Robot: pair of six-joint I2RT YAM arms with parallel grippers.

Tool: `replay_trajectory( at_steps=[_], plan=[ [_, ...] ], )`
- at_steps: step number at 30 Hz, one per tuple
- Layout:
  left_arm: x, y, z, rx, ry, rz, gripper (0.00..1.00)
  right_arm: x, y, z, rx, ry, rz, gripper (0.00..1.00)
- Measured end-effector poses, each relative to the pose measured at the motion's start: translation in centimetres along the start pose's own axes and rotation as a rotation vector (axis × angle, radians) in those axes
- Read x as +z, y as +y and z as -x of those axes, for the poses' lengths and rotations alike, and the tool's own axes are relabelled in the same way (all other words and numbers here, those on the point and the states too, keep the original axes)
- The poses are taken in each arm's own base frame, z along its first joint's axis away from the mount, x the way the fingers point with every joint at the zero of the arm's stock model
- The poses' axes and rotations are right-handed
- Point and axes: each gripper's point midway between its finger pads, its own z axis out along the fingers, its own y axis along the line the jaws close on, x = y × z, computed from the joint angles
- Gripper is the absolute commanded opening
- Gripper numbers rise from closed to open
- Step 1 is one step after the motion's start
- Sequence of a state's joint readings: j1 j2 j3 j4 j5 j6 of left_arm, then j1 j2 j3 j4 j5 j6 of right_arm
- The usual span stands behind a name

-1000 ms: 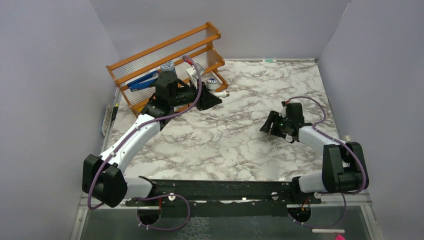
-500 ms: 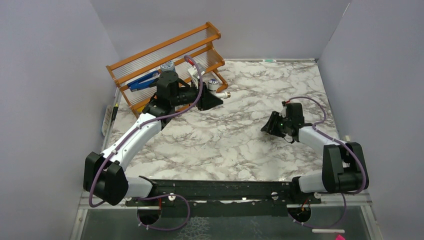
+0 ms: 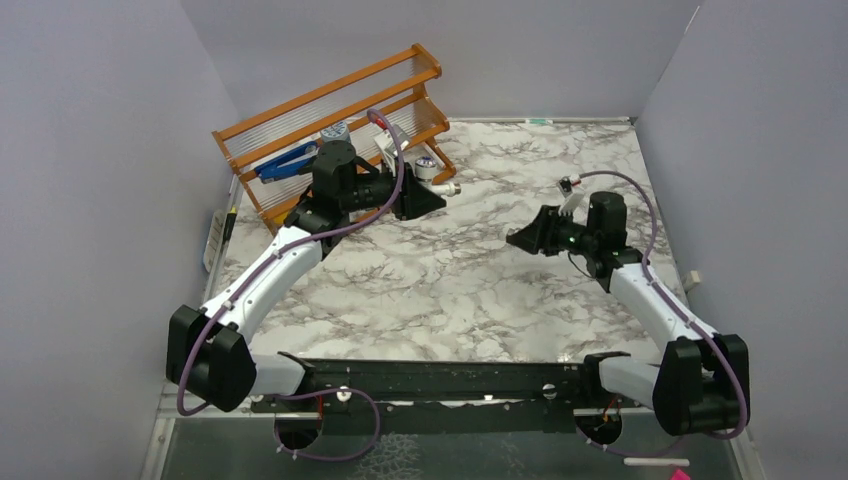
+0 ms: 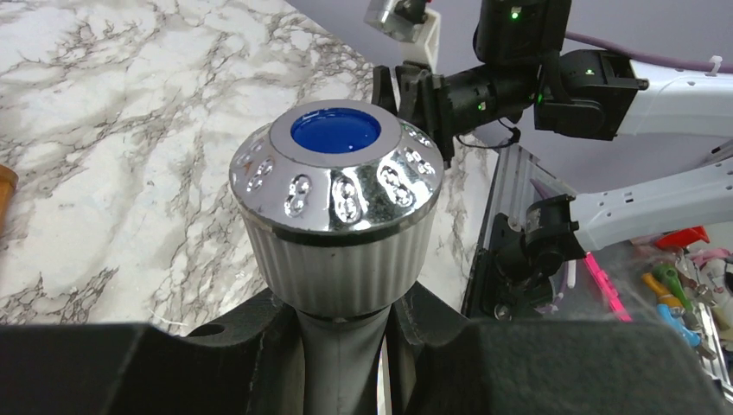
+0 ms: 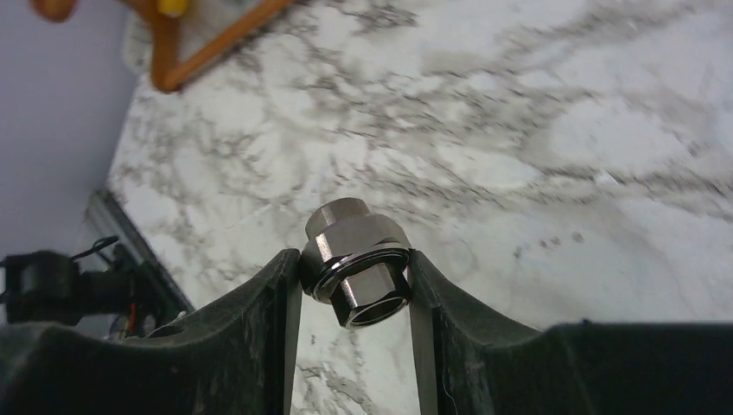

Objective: Install the water faucets

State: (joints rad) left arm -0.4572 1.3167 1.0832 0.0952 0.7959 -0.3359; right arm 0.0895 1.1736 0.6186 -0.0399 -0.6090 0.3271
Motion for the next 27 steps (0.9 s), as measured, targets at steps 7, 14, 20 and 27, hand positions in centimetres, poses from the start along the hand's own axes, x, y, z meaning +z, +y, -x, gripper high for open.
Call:
replay_trajectory(
  at_steps=[7,14,20,27],
  plan=[
    [-0.8,-2.5,1.3,0.063,-0.029,-0.085,0.00,-3.2,8.8,4.8,-0.246,-0.130,0.381,0.00],
    [-2.2,-5.7,2.2,0.137,-0.042,-0.199,0.00,-7.1,15.2,7.2,-0.492,-0.294,0.550,0.00],
    [-3.3,-7.9,2.6,0.199,-0.049,-0.276,0.00,-9.1,18.9,6.9,-0.709,-0.371,0.642,0.01],
    [-3.9,-9.4,2.2,0.224,-0.026,-0.358,0.00,-10.1,20.8,7.8,-0.891,-0.441,0.675,0.00]
  ],
)
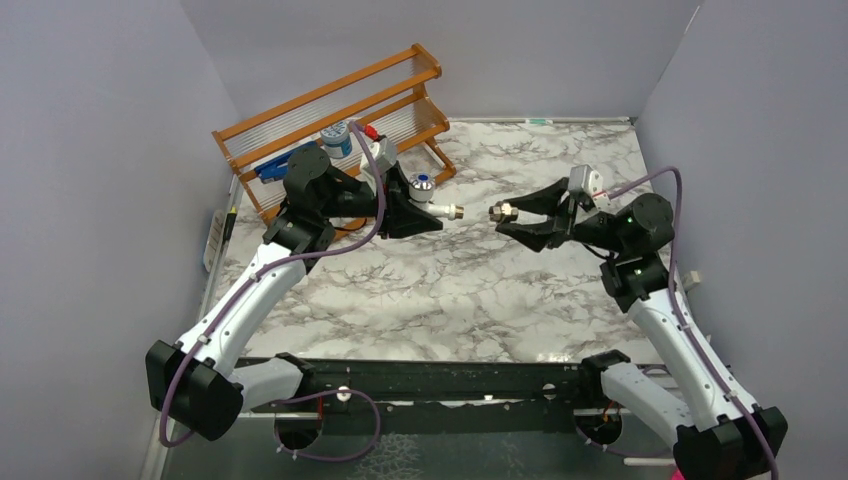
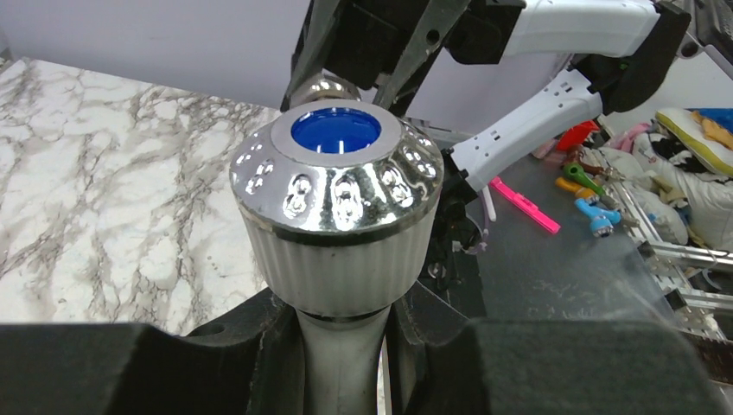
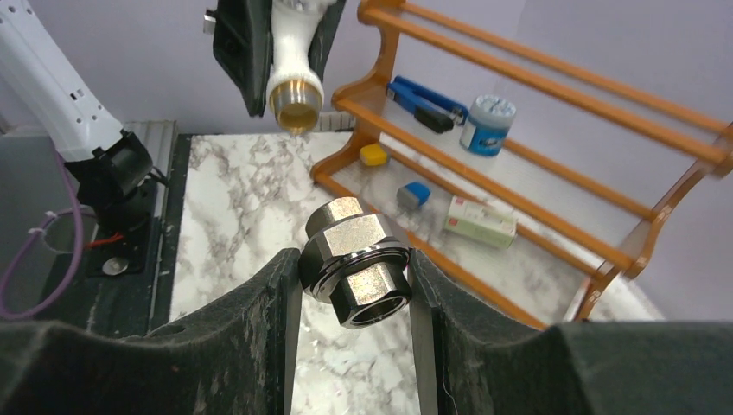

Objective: Install the water faucets

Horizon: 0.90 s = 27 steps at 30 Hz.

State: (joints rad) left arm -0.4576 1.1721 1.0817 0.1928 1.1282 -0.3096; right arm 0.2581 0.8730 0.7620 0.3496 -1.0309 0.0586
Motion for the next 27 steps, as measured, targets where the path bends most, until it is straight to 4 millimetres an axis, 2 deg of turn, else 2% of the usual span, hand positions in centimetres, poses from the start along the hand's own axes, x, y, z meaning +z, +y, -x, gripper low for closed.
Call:
replay_trajectory(
  at_steps=[5,9,17,27],
  plan=[
    [0.0,-0.5,-0.1,-0.004,0.008,-0.026,0.00,1.4,0.3,3.1,-0.150,-0.030,0.020,0.01],
    [0.0,-0.5,-0.1,-0.006,0.008,-0.026,0.00,2.6,1.0,4.3,-0.226,-0.042,0.017,0.01],
    [0.2,-0.6,0.4,-0.001,-0.011,-0.024,0.00,3.9,0.5,3.1,-0.266,0.005,-0.044,0.01],
    [0.3,-0.2,1.0,0.005,-0.031,-0.002,0.00,4.2,0.0,2.6,-0.257,0.020,-0.069,0.01]
  ],
)
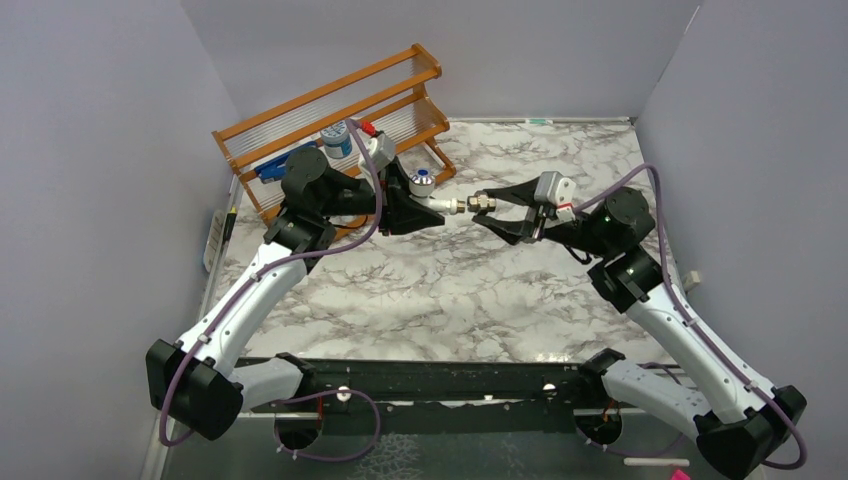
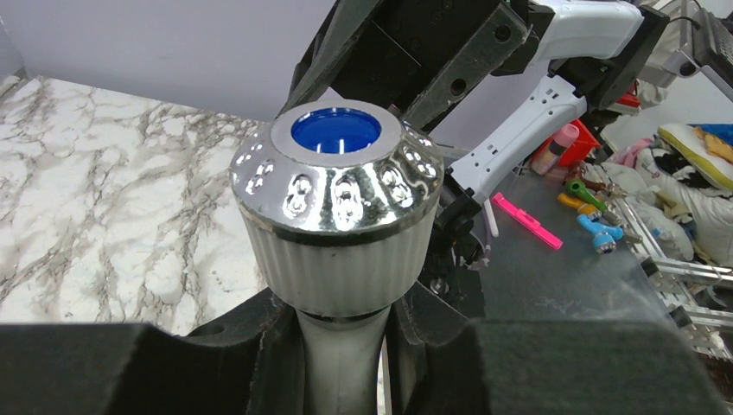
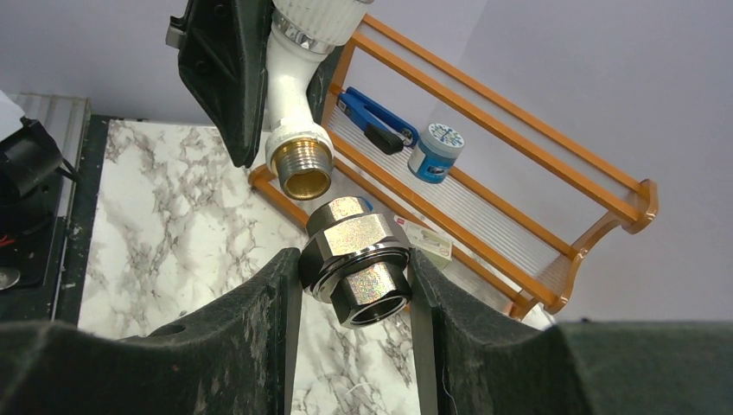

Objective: Install the water faucets

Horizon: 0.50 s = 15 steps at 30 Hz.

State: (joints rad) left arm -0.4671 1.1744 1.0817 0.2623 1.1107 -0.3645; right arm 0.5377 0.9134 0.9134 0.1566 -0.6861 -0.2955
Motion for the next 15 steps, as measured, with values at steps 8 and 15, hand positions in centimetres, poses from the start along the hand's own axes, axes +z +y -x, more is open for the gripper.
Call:
replay_trajectory(
  at_steps=[8,15],
  plan=[
    [0.05,0.55,0.27,-0.003,-0.014,0.032,0.00,0.26,0.32,-0.16,0.033,0.002,0.009,0.01],
    [0.23,0.93,0.17,-0.013,-0.016,0.044,0.00,0.60,0.22,-0.14,0.065,-0.003,-0.003,0.01]
  ],
)
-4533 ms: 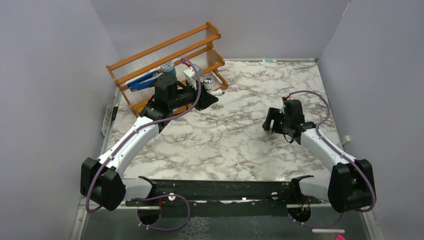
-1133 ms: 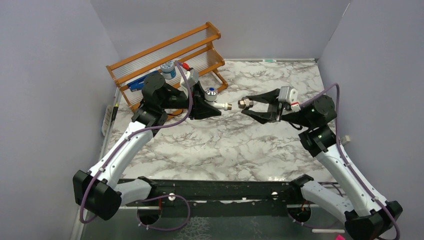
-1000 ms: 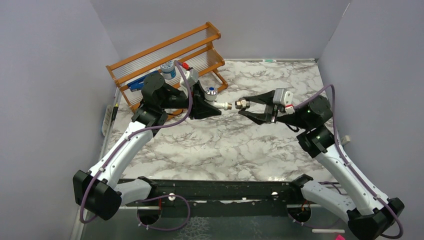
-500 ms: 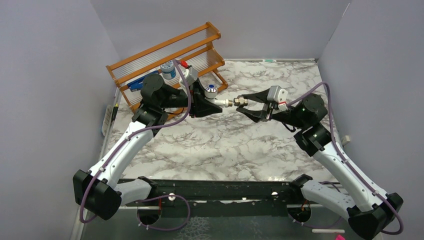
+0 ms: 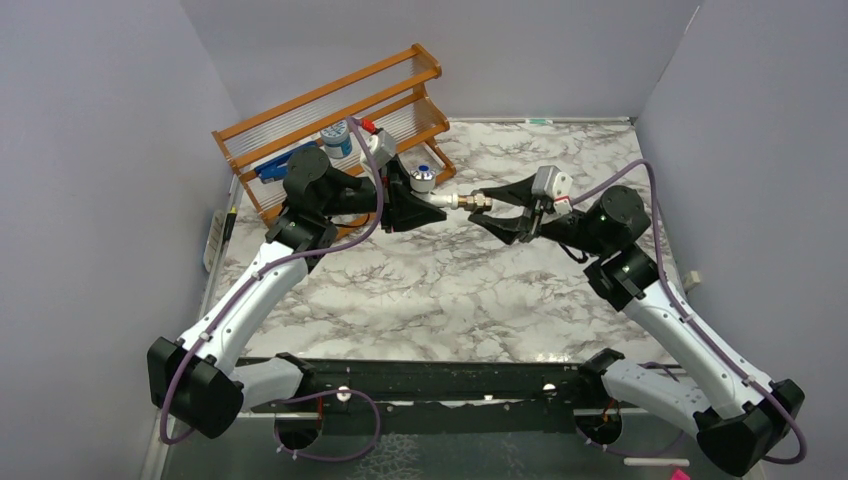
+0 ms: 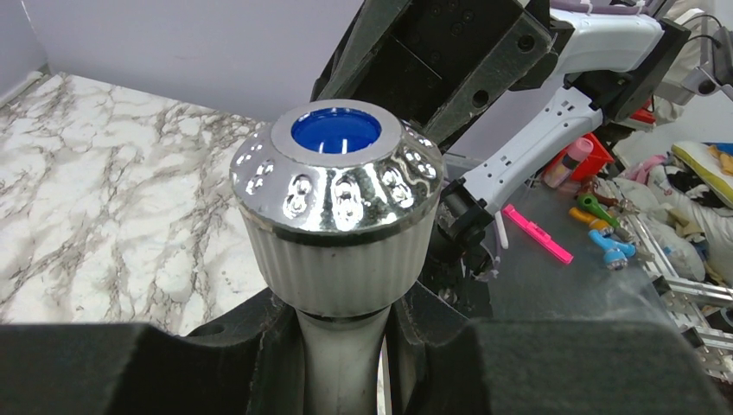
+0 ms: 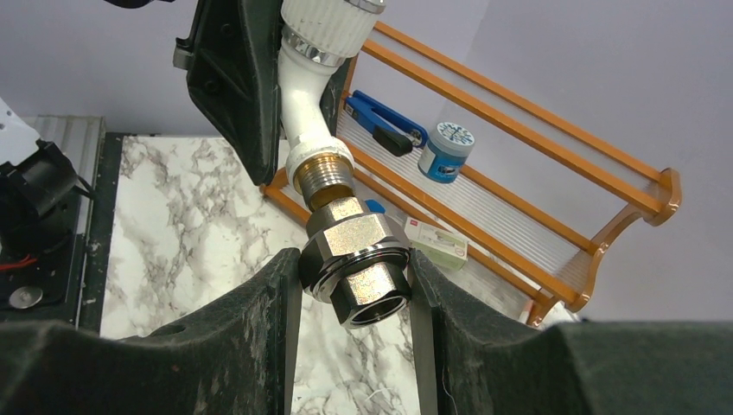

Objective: Install the water faucets

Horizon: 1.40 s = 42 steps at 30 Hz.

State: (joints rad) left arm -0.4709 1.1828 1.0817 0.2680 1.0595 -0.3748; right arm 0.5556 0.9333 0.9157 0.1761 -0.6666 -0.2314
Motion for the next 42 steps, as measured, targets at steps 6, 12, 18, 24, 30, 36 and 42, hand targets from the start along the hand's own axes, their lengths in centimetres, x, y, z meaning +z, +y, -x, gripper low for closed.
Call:
replay_trajectory(
  at_steps=[6,12,18,24,30,36,42],
  plan=[
    [0.0,0.2,0.1,0.000,-0.004,0.009,0.00,0.2,-0.2,0.0,0.019,-0.002,-0.010,0.01],
    [0.0,0.2,0.2,0.002,-0.008,0.013,0.00,0.3,-0.4,0.3,0.023,-0.007,-0.016,0.01],
    [0.0,0.3,0.3,0.005,-0.011,0.018,0.00,0.3,-0.3,0.4,0.026,-0.007,-0.015,0.01],
    [0.0,0.3,0.3,0.005,-0.012,0.019,0.00,0.3,-0.3,0.4,0.025,-0.008,-0.015,0.01],
    [0.1,0.4,0.3,0.005,-0.014,0.025,0.00,0.3,-0.5,0.3,0.021,-0.003,-0.025,0.01],
    [0.1,0.5,0.3,0.004,-0.016,0.029,0.00,0.2,-0.7,0.3,0.013,0.001,-0.043,0.01],
    [0.1,0.5,0.3,0.004,-0.017,0.032,0.00,0.1,-1.1,0.3,0.007,0.006,-0.065,0.01]
  ],
)
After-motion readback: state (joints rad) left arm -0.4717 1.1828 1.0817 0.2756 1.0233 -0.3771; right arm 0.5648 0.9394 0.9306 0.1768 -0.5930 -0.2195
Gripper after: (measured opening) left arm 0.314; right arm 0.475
